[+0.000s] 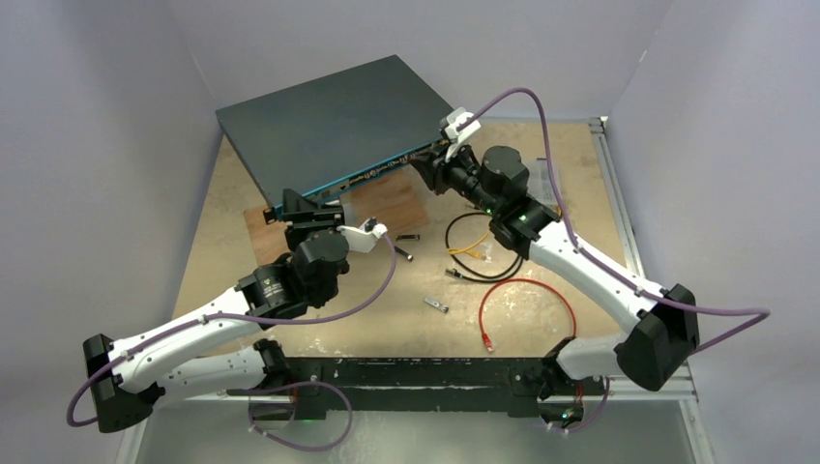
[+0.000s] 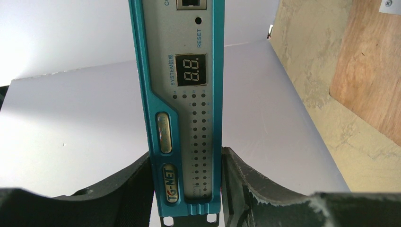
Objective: Insert the plug into the switch port
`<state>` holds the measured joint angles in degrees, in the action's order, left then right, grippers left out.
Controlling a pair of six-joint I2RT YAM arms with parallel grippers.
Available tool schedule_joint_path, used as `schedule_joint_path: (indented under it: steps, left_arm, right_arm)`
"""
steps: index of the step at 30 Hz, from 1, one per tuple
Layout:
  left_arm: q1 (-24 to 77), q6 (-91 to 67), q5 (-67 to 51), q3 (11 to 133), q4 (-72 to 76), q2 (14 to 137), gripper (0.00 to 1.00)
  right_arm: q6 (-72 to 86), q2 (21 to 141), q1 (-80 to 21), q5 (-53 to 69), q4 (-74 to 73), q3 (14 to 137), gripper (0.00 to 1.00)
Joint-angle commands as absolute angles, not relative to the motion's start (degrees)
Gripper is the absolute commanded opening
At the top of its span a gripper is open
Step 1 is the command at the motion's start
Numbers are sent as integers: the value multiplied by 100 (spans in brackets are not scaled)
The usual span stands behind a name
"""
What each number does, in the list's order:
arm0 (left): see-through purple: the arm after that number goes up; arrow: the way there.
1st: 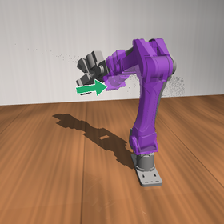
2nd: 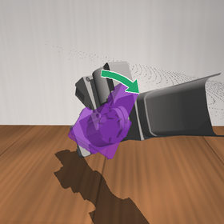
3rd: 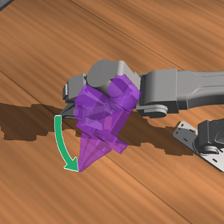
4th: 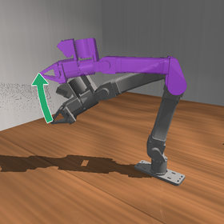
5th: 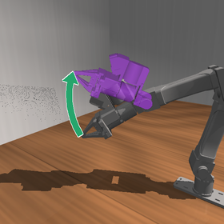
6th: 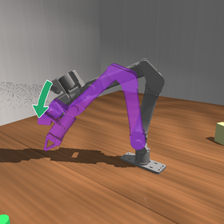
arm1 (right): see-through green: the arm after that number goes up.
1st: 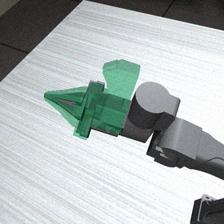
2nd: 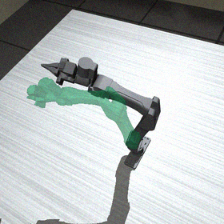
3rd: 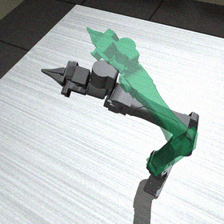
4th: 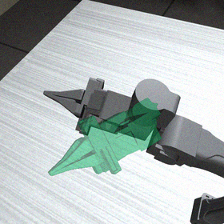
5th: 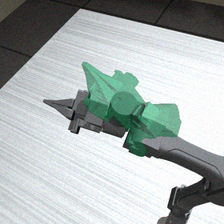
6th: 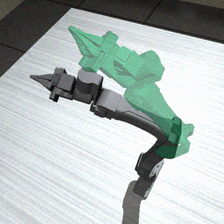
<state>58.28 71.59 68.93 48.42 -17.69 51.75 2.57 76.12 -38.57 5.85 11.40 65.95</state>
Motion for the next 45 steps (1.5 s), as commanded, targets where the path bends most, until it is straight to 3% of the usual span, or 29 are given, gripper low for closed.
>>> schedule_joint_path:
  steps: [1,10,18,45]
  left_arm:
    - [5951,6955,7189,4931,-2019,5122,0]
    - [5959,6938,7181,4922,-2039,5108,0]
    - [5959,6937,7189,4923,-2048,5073,0]
    - [5968,6905,7109,4888,-2096,4946,0]
  right_arm:
    - [404,7720,-3864,466,1718,6531,22]
    - [536,8048,-3867,501,1952,6653,16]
    - [578,8244,-3867,545,1869,6776,6]
    - [733,8695,-3863,561,2178,7170,0]
